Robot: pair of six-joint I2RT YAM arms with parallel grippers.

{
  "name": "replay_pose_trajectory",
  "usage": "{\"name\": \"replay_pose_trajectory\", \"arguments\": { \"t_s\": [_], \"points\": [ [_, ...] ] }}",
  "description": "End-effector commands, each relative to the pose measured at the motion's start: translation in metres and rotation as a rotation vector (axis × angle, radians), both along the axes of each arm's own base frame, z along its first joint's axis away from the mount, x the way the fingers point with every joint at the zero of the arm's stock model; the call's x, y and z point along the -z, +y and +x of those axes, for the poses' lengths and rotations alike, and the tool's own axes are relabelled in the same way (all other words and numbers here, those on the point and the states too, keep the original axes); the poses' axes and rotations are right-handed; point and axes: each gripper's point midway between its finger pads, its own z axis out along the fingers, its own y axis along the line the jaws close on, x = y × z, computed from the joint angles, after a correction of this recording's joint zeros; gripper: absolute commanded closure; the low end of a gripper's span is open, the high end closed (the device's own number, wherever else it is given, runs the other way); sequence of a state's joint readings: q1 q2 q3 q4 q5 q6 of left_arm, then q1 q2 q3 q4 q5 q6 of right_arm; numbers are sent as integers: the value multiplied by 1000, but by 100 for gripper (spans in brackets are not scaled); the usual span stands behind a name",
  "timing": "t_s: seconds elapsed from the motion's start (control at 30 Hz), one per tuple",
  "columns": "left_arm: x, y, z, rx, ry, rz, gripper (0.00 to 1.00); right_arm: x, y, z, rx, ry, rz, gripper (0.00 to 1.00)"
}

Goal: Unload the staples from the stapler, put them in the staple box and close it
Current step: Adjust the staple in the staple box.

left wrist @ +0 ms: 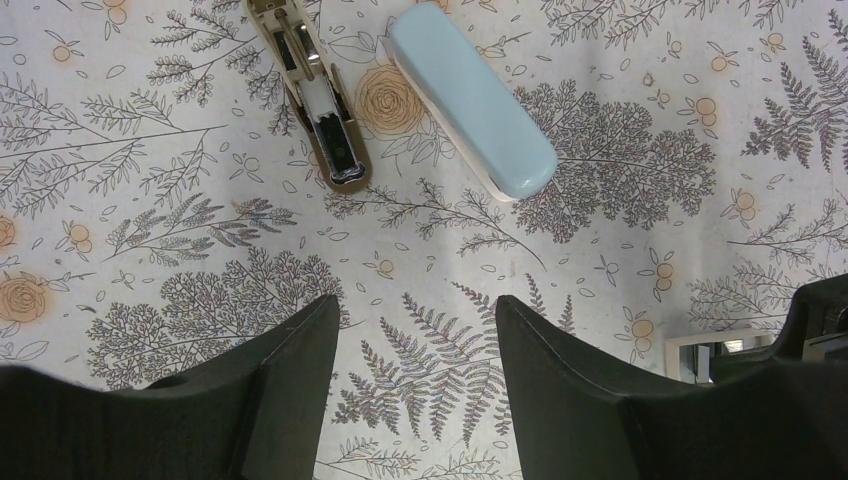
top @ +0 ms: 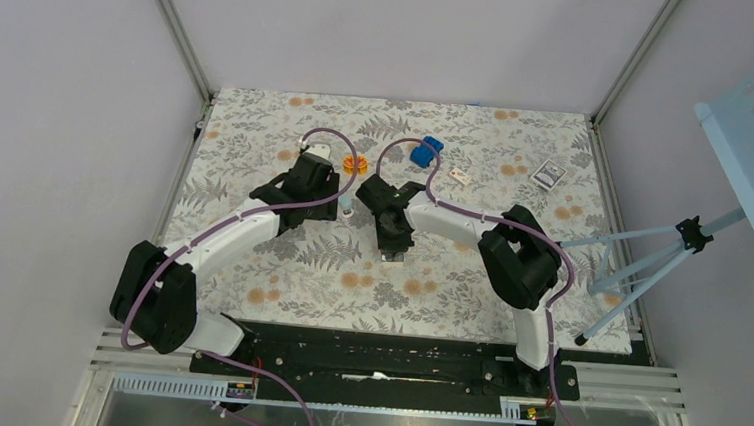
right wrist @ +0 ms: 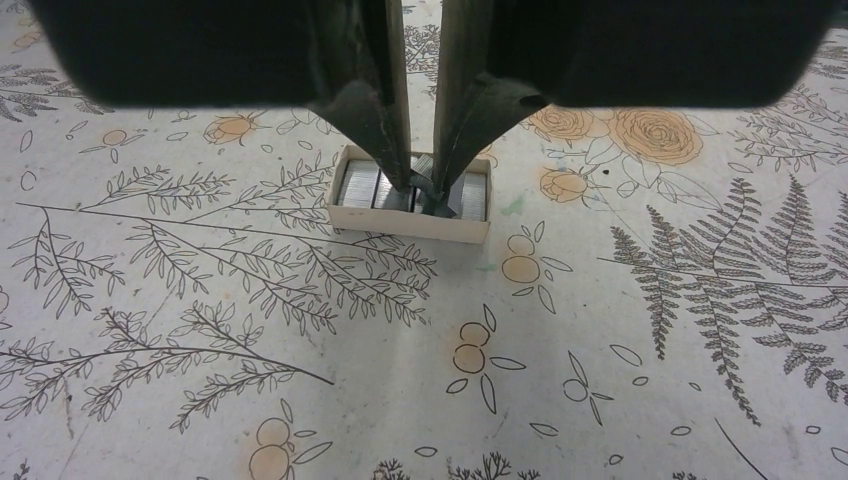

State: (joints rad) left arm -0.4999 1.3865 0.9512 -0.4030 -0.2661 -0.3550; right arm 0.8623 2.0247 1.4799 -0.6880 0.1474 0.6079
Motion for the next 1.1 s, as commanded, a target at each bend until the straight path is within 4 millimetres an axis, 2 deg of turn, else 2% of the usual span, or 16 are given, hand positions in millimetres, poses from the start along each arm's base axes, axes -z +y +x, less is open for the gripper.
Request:
{"name": "replay_pose_trajectory", "arguments": {
  "t_s": [0.0, 0.5, 1.07],
  "points": [
    [-25, -3, 9, -4, -82, -14, 36, 2, -3, -2, -5, -3, -43, 81],
    [-24, -5, 9, -2, -88, -15, 36, -26, 7, 7, 0, -61, 26, 84],
    [-25, -6, 9, -2, -94, -15, 36, -48, 10, 12, 8, -112, 68, 85]
  ]
}}
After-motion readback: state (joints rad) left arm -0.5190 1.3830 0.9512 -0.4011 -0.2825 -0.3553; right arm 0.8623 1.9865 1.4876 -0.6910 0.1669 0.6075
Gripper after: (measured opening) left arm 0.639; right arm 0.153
